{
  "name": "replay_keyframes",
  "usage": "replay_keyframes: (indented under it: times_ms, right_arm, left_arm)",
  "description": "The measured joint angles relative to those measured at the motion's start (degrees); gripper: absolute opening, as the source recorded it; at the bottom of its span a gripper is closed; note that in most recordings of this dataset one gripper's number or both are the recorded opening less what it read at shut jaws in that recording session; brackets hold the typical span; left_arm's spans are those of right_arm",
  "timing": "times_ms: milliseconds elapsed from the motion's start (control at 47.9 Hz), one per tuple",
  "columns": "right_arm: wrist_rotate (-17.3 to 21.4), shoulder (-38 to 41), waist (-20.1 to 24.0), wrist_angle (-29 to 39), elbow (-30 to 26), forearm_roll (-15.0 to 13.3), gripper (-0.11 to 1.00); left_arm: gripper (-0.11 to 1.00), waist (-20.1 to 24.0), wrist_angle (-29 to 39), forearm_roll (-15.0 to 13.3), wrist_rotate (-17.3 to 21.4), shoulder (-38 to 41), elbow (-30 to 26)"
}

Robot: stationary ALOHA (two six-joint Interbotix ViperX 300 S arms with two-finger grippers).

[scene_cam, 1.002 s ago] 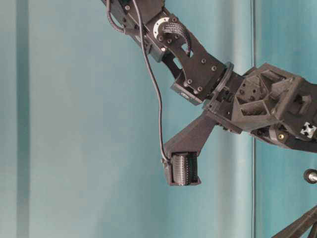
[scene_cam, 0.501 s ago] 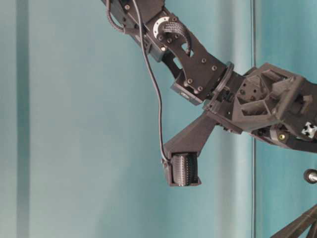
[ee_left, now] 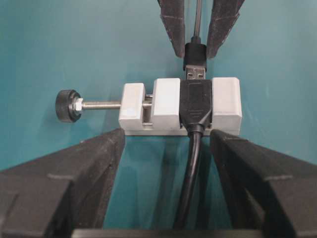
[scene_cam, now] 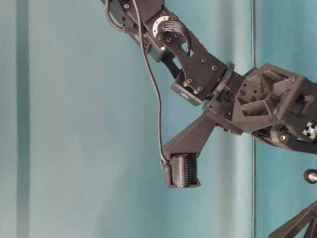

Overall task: Insert the USB cable into the female connector supported by the left arm.
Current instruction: 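Align the plug with the socket and push it in with right gripper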

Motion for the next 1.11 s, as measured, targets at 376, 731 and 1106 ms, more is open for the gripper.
replay_keyframes:
  times_ms: [376,731,1106]
  right_arm:
    - [0.00,0.00,0.00,0.09,-0.18,0.00,0.22]
    - [0.09,0.00,0.00,0.00,-0.18,0.00,0.22]
    - [3.87,0.00,-0.18,0.00,-0.18,0.00,0.22]
  left_arm:
    - [0.75,0.00,0.53,0.00,0.09,0.00,-0.26]
    - [0.75,0.00,0.62,0.09,0.97,0.00,-0.62]
    - [0.75,0.00,1.93,0.00,3.25,0.00,-0.97]
